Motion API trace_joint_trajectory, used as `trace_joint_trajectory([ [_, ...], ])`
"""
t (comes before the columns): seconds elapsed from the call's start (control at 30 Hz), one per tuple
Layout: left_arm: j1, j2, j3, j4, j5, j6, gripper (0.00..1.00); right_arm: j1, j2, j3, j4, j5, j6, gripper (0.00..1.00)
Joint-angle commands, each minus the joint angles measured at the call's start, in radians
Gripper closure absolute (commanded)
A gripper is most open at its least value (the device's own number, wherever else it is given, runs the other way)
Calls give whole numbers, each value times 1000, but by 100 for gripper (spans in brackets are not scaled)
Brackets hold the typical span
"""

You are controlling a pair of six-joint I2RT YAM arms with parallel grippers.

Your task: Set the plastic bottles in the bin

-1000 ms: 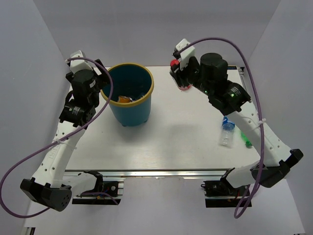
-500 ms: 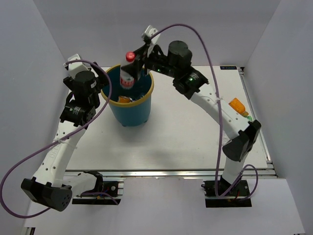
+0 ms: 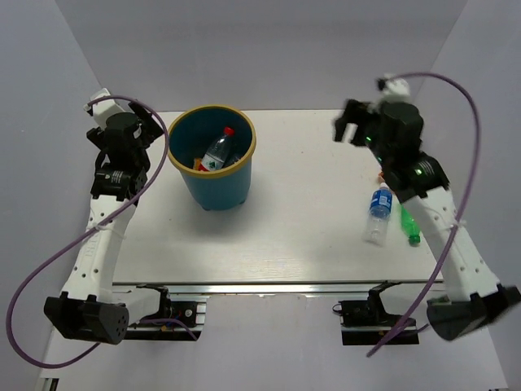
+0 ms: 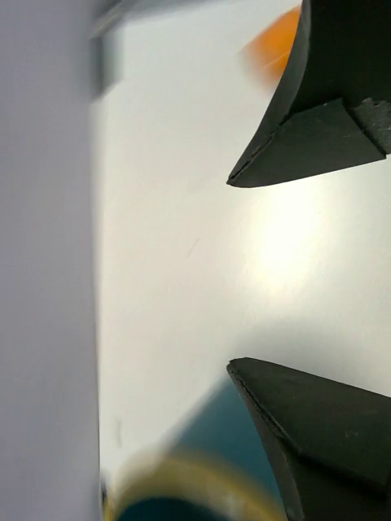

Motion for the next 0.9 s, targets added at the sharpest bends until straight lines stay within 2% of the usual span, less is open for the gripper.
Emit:
trace_joint_trajectory([
  [0.0,67,31,19,24,116,-24,2,-155,-56,-264,-251,289,234,11],
  [0.03,107,39,19,25,144,-29,2,-226,-97,-314,-253,280,257,11],
  [0.17,166,79,15,28,184,-40,2,-358,-105,-466,-262,290,256,11],
  [0.23,182,91,7,30,187,-43,2,-401,-72,-500,-245,222,256,11],
  [0.4,210,110,-1,30,192,-46,2,-410,34,-582,-136,178,230,11],
  [0.5,221,114,-8,27,192,-49,2,-414,138,-608,-67,96,204,12],
  [0.63,232,113,-13,19,190,-61,2,-414,244,-611,-64,151,208,14],
  [0.8,236,96,-13,16,182,-63,2,-415,297,-625,-43,200,197,16],
  [0.87,235,90,-19,16,182,-63,2,-417,312,-625,-38,198,181,22],
])
